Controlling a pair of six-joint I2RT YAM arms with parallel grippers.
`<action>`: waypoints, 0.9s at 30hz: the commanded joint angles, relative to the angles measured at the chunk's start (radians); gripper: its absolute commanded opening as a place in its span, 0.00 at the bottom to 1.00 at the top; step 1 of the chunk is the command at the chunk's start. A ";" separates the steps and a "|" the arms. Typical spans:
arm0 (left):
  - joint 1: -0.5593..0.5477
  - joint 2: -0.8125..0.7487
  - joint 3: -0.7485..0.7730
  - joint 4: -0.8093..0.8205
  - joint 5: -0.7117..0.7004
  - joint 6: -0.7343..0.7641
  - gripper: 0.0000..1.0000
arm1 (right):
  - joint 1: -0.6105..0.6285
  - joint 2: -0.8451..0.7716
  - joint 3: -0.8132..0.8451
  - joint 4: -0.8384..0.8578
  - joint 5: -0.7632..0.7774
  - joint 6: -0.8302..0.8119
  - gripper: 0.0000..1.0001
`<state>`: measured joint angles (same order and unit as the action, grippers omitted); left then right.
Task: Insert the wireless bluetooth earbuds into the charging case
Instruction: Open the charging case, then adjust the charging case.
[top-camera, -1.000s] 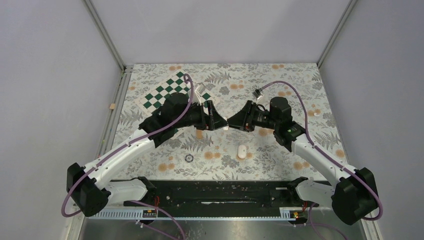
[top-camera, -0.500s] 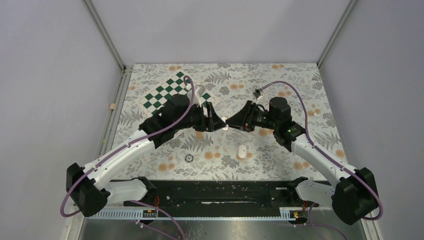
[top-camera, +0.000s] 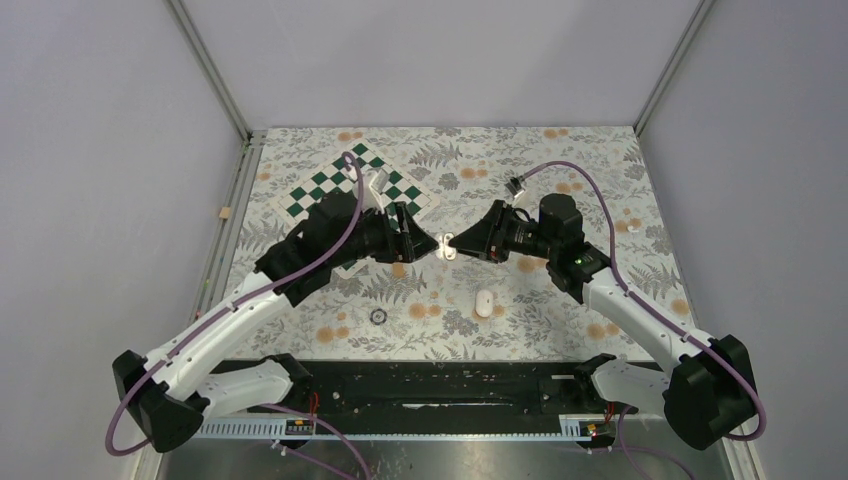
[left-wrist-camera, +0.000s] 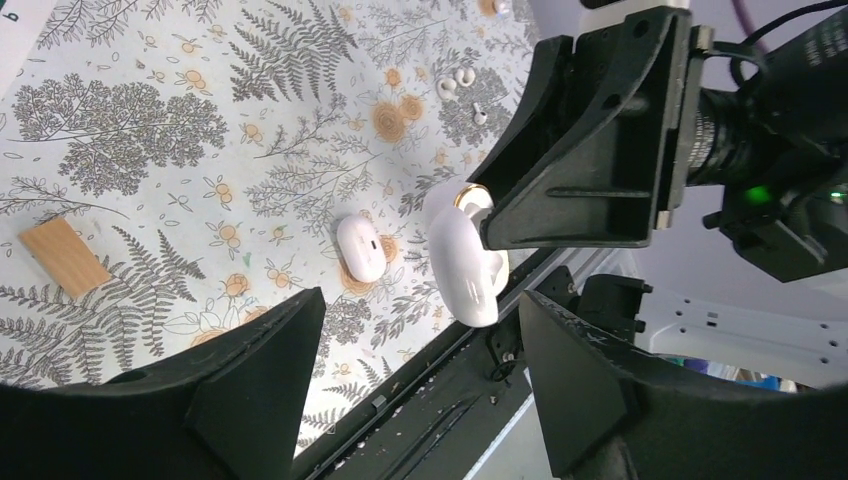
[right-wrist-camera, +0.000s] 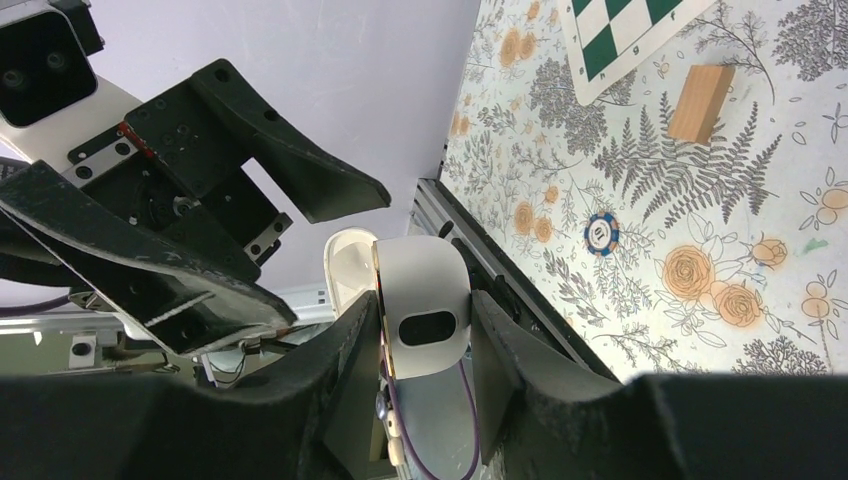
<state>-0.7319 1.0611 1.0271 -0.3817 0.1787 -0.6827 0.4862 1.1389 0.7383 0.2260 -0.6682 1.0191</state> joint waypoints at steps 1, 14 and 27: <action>0.049 -0.058 0.000 0.078 0.076 -0.048 0.74 | 0.009 -0.013 -0.001 0.104 -0.041 0.021 0.04; 0.238 -0.161 -0.167 0.354 0.376 -0.215 0.78 | 0.004 0.120 0.070 0.395 -0.147 0.150 0.04; 0.333 -0.125 -0.217 0.597 0.560 -0.366 0.81 | 0.010 0.241 0.135 0.611 -0.161 0.336 0.03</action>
<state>-0.4026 0.9077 0.8314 0.0532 0.6456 -0.9756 0.4862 1.3575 0.8608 0.6964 -0.8062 1.2800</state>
